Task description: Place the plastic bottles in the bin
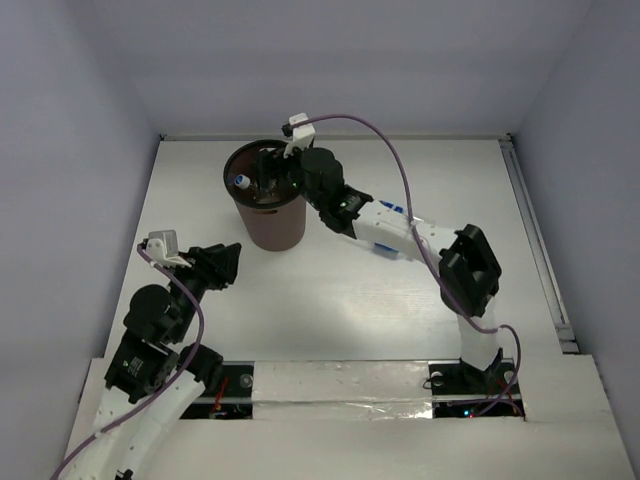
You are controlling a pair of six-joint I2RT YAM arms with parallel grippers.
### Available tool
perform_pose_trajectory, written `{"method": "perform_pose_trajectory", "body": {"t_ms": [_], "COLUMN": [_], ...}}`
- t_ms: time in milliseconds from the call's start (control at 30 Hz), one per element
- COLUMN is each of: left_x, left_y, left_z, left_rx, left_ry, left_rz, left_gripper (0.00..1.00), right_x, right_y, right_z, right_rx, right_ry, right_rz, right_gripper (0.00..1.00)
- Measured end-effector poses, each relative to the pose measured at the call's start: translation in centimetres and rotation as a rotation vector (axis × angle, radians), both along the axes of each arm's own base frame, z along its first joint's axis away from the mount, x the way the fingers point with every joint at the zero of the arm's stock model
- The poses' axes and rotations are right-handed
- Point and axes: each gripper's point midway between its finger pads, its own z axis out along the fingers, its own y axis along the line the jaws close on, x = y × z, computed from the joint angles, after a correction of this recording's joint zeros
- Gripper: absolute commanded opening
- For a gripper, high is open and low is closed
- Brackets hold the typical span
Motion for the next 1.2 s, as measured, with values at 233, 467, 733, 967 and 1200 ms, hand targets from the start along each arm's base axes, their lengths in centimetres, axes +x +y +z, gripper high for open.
{"method": "perform_pose_trajectory", "body": {"t_ms": [233, 467, 733, 967, 1200], "left_x": [0.9, 3.1, 1.5, 5.8, 9.8], "left_y": [-0.6, -5.5, -18.7, -22.6, -26.6], "left_z": [-1.0, -3.5, -10.9, -15.2, -16.6], "left_rx": [0.002, -0.086, 0.055, 0.011, -0.086], "left_ry": [0.054, 0.142, 0.372, 0.476, 0.534], "left_rz": [-0.004, -0.14, -0.349, -0.183, -0.113], "left_gripper": [0.42, 0.18, 0.1, 0.84, 0.99], "right_x": [-3.5, -10.7, -15.6, -17.7, -19.8], "right_y": [-3.7, -13.0, -21.9, -29.2, -31.1], "right_z": [9.5, 18.5, 12.2, 8.3, 7.4], "right_rx": [0.135, 0.299, 0.237, 0.181, 0.207], "right_ry": [-0.092, -0.19, -0.074, 0.007, 0.015], "right_rz": [0.009, -0.018, -0.124, -0.255, -0.247], "right_gripper": [0.77, 0.0, 0.0, 0.01, 0.01]}}
